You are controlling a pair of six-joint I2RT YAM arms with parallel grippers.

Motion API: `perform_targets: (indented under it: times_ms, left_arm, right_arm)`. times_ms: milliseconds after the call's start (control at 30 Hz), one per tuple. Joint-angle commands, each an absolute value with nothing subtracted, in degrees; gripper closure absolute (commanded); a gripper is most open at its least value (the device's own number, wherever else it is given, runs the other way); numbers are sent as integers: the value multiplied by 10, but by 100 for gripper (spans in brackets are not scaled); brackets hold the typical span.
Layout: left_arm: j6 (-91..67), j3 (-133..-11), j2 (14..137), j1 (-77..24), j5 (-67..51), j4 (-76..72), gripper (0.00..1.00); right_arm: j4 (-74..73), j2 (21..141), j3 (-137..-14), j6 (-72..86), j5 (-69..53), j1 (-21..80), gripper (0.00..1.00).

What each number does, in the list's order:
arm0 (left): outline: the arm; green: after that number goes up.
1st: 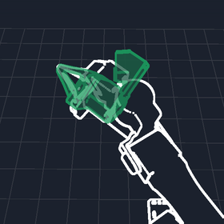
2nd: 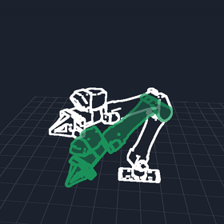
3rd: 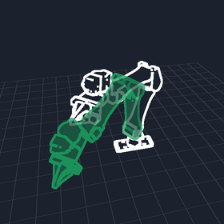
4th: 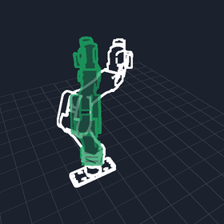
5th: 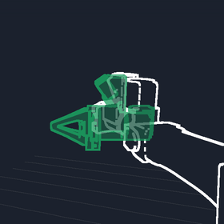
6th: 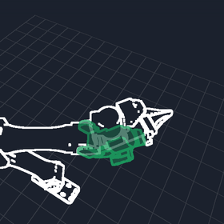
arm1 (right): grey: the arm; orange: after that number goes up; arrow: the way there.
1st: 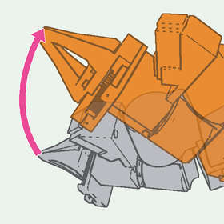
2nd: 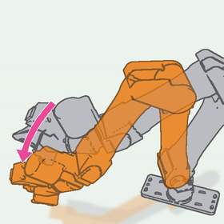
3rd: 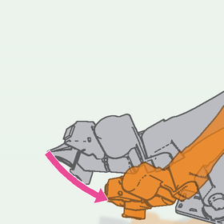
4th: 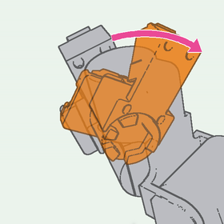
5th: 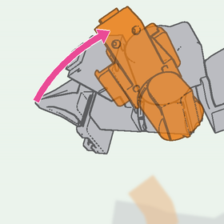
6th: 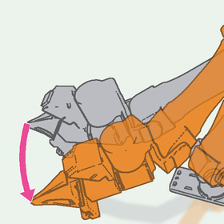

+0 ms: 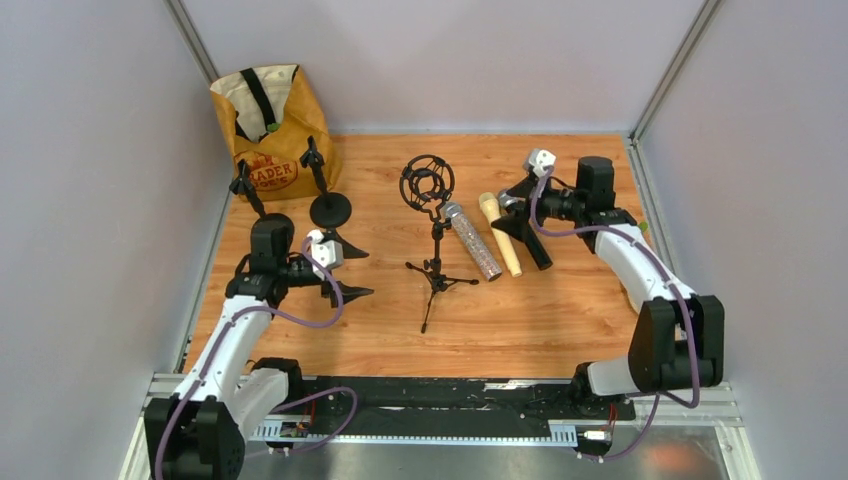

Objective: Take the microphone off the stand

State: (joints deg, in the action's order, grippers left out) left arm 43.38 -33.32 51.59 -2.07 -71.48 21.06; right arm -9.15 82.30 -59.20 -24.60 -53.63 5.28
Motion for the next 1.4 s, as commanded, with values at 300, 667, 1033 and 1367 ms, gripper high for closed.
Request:
perform_targets:
  times_ms: [300, 667, 1033, 1367]
  left_arm:
    - [374, -442, 654, -138, -697, 120, 15]
    - [309, -424, 677, -159, -708, 58, 15]
    - [269, -393, 681, -160, -708, -14, 15]
    - [277, -374, 671, -163, -707, -22, 15]
  right_arm:
    - [42, 715, -469, -417, -721, 121, 2]
    - [180, 731, -444, -297, -689, 243, 14]
    - [297, 787, -430, -148, -684, 275, 25]
    - [338, 809, -435, -86, -662, 297, 35]
